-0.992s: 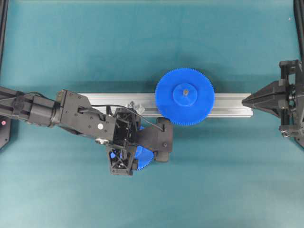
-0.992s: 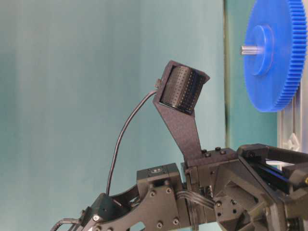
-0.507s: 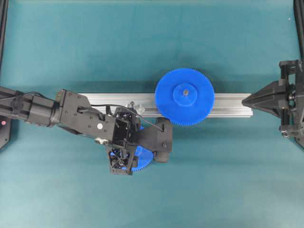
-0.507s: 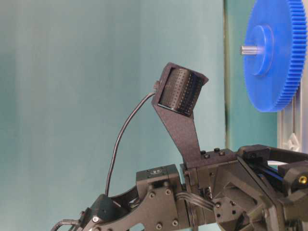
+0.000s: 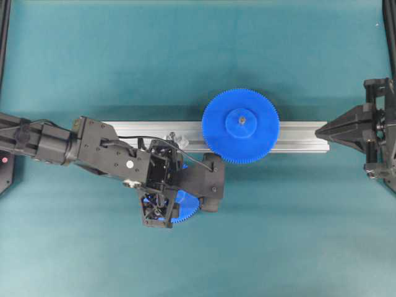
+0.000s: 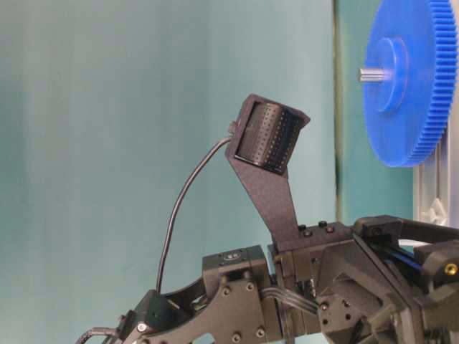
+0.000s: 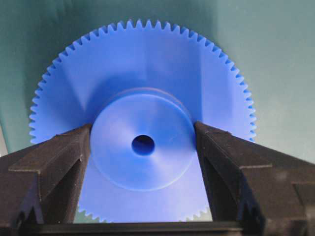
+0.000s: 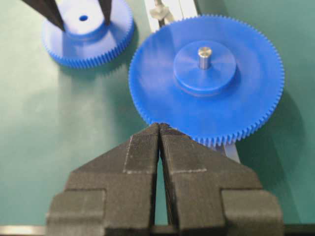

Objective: Insert the small gear onto the shaft.
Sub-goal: 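Carry the blue gear with the left gripper over the empty left shaft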

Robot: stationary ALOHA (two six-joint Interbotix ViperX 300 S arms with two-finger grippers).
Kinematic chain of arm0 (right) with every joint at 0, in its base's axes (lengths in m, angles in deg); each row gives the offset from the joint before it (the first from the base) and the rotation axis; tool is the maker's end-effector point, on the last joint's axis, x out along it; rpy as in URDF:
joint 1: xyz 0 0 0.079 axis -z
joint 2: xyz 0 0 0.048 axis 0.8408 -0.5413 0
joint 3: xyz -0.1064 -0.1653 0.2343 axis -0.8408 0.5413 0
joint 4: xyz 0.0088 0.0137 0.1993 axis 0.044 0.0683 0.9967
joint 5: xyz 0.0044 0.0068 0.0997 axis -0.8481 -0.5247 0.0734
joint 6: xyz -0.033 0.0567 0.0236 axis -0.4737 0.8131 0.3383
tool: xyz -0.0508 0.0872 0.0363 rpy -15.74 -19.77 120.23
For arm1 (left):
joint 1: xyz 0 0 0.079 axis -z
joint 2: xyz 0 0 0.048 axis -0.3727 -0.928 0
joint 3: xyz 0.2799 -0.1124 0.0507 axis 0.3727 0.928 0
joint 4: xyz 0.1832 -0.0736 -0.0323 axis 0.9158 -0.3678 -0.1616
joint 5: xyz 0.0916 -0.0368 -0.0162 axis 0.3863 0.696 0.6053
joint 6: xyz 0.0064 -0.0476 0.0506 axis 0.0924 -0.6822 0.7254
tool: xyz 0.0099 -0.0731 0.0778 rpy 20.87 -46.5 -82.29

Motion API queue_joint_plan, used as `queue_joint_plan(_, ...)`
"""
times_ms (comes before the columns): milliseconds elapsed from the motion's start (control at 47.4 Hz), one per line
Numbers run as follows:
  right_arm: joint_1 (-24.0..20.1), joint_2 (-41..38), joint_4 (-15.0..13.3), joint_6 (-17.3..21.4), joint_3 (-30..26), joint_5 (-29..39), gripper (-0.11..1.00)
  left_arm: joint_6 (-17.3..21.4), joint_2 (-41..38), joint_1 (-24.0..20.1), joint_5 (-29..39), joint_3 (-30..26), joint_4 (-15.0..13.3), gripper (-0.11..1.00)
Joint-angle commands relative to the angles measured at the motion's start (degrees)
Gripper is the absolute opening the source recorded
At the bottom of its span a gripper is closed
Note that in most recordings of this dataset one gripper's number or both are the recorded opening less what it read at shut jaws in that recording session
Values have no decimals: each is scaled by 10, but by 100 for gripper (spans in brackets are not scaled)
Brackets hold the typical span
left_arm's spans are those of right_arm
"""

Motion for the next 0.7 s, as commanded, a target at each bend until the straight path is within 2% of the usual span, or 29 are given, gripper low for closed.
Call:
queue_joint_plan(0, 1, -2, 0, 7, -6, -4, 8, -1, 34, 3, 2, -12, 2, 70)
queue_joint_plan(675, 3, -1, 0, 6, -6, -5, 8, 5, 98, -2, 127, -64, 3, 70)
